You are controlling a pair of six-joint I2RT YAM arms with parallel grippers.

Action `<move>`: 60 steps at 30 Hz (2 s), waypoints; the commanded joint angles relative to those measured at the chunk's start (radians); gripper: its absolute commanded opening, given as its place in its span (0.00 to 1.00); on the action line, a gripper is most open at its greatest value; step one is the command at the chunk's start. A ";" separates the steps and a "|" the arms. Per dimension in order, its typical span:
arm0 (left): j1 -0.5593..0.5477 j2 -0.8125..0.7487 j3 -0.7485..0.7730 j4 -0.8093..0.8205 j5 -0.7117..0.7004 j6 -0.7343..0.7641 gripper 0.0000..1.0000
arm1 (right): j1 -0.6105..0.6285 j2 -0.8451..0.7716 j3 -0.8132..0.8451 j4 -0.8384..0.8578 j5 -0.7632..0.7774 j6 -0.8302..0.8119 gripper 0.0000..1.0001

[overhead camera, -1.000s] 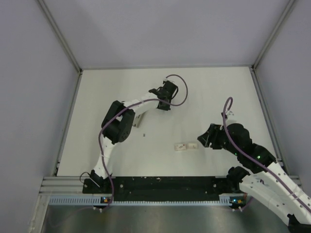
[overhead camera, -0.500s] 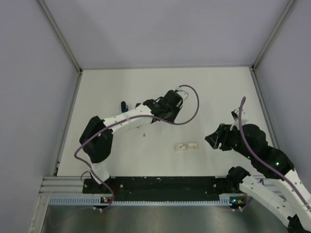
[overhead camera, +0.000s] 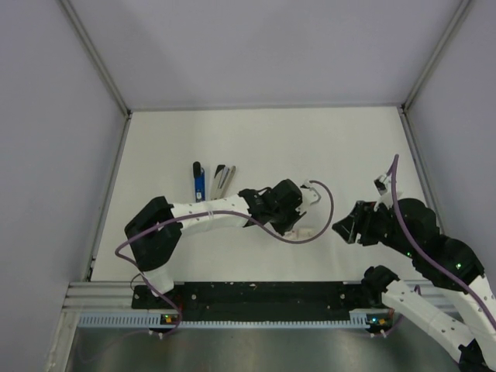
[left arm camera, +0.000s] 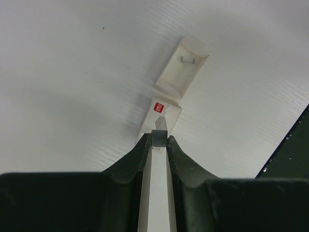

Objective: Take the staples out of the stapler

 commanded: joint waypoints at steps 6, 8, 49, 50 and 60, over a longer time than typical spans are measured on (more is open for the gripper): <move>-0.038 0.002 0.054 0.132 0.071 0.036 0.06 | -0.008 -0.017 0.032 -0.028 -0.006 0.014 0.56; -0.048 0.024 0.074 0.128 0.075 0.039 0.07 | -0.008 -0.020 0.038 -0.032 -0.005 0.016 0.56; -0.064 0.230 0.161 0.110 0.034 0.054 0.19 | -0.008 -0.045 0.085 -0.068 0.021 0.008 0.58; -0.064 0.230 0.161 0.112 0.034 0.054 0.20 | -0.008 -0.045 0.085 -0.066 0.021 0.010 0.58; -0.064 0.217 0.154 0.113 0.025 0.054 0.35 | -0.008 -0.045 0.078 -0.065 0.018 0.013 0.58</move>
